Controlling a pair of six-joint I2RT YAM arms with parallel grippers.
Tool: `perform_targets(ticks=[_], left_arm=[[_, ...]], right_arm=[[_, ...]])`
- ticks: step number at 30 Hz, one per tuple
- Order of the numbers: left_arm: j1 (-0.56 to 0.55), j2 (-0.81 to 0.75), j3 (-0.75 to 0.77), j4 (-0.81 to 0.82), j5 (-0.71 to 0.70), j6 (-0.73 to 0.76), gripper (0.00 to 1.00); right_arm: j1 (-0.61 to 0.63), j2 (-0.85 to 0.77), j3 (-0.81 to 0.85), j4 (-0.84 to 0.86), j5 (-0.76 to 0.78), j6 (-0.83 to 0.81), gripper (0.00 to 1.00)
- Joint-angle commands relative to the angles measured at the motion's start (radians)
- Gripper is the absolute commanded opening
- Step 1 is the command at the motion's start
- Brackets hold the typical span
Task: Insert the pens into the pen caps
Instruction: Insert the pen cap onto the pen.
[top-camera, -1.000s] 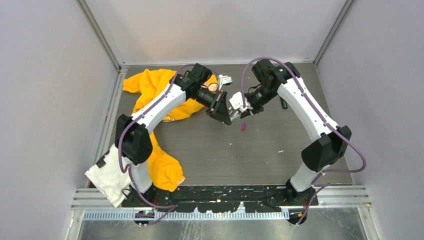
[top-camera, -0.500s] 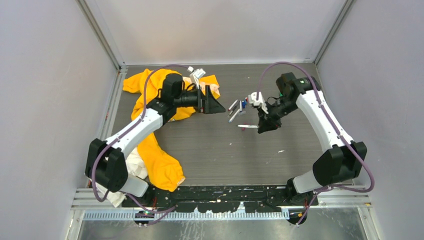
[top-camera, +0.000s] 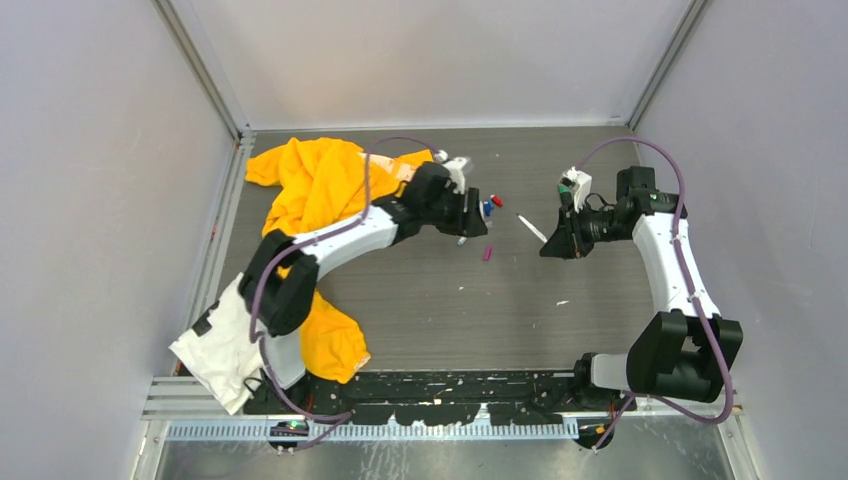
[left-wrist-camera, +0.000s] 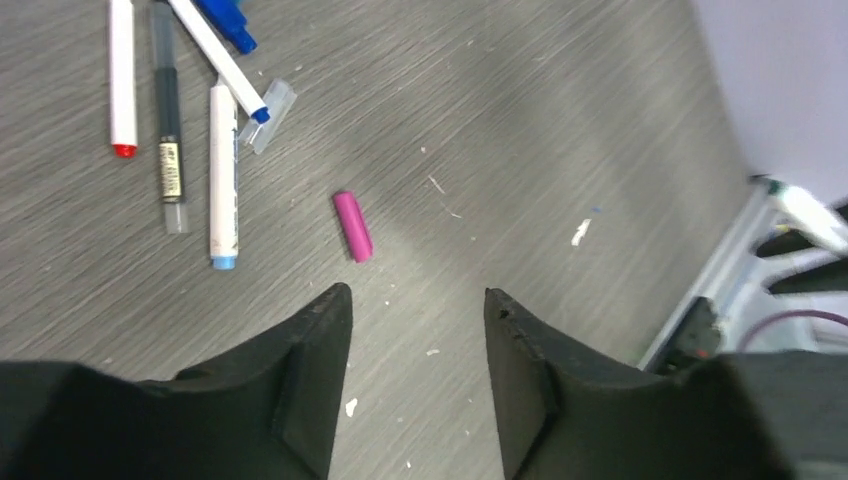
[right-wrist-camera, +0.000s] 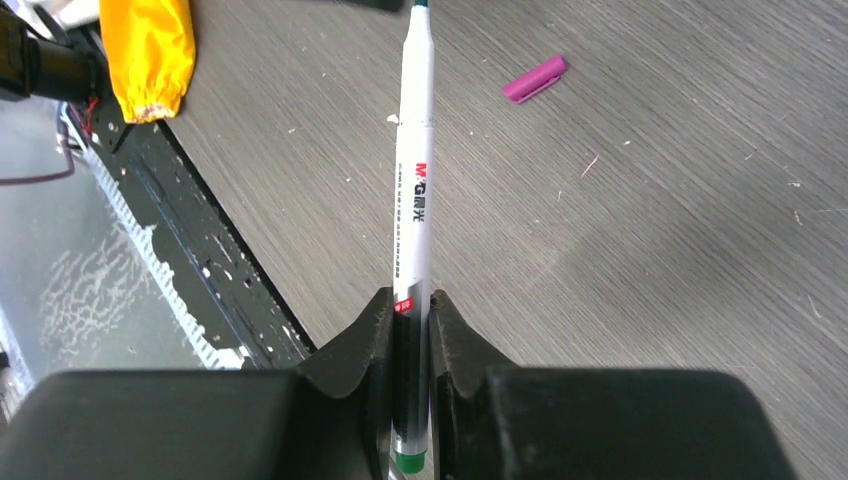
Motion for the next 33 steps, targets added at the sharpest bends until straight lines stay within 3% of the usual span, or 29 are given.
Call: perform_targets(ticks=[1, 10, 14, 27, 33], left_arm=[[-0.064, 0.133, 0.165, -0.161, -0.207, 0.053, 0.48], [-0.15, 0.385, 0.44, -0.386, -0.389, 0.104, 0.4], [-0.155, 0.448, 0.51, -0.417, -0.384, 0.117, 0.36], [-0.165, 0.545, 0.595, -0.48, -0.323, 0.111, 0.36], [-0.176, 0.559, 0.596, -0.556, -0.363, 0.149, 0.21]], right_arm=[[-0.021, -0.02, -0.021, 0.109, -0.064, 0.122, 0.01], [-0.052, 0.001, -0.035, 0.138, -0.079, 0.145, 0.01], [-0.056, 0.003, -0.041, 0.146, -0.081, 0.148, 0.01], [-0.061, 0.011, -0.047, 0.15, -0.087, 0.151, 0.01], [-0.061, 0.014, -0.05, 0.154, -0.089, 0.152, 0.01]])
